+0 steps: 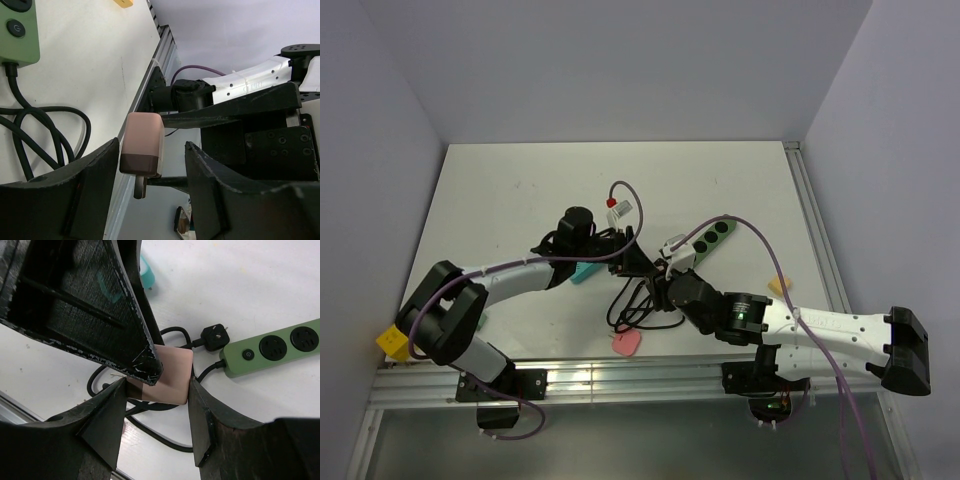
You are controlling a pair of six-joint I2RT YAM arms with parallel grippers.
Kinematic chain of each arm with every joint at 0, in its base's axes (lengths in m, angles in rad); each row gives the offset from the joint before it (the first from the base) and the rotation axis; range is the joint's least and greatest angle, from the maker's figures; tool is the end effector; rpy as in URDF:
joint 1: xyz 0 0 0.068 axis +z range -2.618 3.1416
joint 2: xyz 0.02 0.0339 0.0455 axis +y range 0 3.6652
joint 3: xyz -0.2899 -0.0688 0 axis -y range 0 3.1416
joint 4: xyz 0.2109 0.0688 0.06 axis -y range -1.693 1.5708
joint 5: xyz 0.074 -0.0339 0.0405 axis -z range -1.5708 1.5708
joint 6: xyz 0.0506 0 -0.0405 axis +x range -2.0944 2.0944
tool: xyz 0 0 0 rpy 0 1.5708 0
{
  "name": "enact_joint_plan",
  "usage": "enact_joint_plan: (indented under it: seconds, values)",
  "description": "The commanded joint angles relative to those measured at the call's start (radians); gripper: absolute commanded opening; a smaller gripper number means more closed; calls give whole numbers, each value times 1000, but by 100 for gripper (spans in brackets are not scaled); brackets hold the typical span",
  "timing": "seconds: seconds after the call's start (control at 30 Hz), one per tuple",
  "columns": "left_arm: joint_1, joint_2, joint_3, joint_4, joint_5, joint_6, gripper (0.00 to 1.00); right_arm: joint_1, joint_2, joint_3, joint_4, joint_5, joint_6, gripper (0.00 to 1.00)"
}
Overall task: Insert the plug
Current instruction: Pick up the plug from the center of the board.
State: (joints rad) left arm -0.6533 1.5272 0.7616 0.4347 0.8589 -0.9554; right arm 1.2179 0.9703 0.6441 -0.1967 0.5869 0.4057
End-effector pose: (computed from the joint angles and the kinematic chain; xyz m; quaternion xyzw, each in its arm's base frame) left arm 0.2167 -0.2141 0.2655 0.1278 0.7680 -0.6156 0.1222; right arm 0.0871 0.1553 0.2839 -0.1945 0.8186 0.1751 0.5113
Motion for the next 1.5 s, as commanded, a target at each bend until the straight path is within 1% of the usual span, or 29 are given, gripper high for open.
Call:
enact_joint_plan:
  seconds: [0.0,0.03,0.1,0.23,0.3,0.4,0.5,0.53,0.67,0.7,0.8,0.9,1.0,1.07,1.17,1.27,1.33,1.4,1.47]
  values:
    - [-8,5,48,10,11,26,60,5,-31,9,9,57,15,37]
    - [-8,8,47,15,15,21,56,5,-33,8,14,53,12,37]
    - [-8,14,48,24,23,15,51,6,-33,8,14,45,8,37]
    - [-8,25,47,44,45,6,36,6,-27,11,13,44,4,37]
    - [-11,27,42,64,54,-5,33,6,-24,9,16,33,1,37]
    - [-16,28,42,87,69,-11,27,6,-15,9,20,25,-2,37]
    - [-19,28,44,90,77,-5,12,5,-13,8,25,18,-2,40]
    - [-19,21,44,88,74,-3,0,6,-15,8,25,17,1,41]
    - [-19,1,41,73,57,15,0,5,-36,-3,26,14,7,47]
    - [-19,-2,41,62,48,15,0,6,-42,-4,26,16,10,57]
    - [-19,-2,42,50,40,23,0,6,-68,-18,26,16,19,77]
    - [-13,-1,41,45,38,26,0,5,-88,-26,26,8,28,82]
    - [6,-7,27,67,34,14,0,5,-88,-27,16,1,39,83]
    - [38,-16,-14,160,57,-37,0,3,-94,-27,13,-13,47,83]
    - [79,-48,-57,238,66,-66,0,-4,-130,-46,29,-36,53,83]
    - [89,-82,-70,257,55,-49,0,-43,-180,-72,60,-117,53,83]
    - [89,-99,-93,304,49,-54,0,-67,-196,-67,53,-151,54,83]
    - [90,-99,-119,379,40,-72,0,-90,-209,-38,42,-185,50,82]
    - [90,-88,-133,423,28,-86,0,-104,-212,-2,39,-257,47,82]
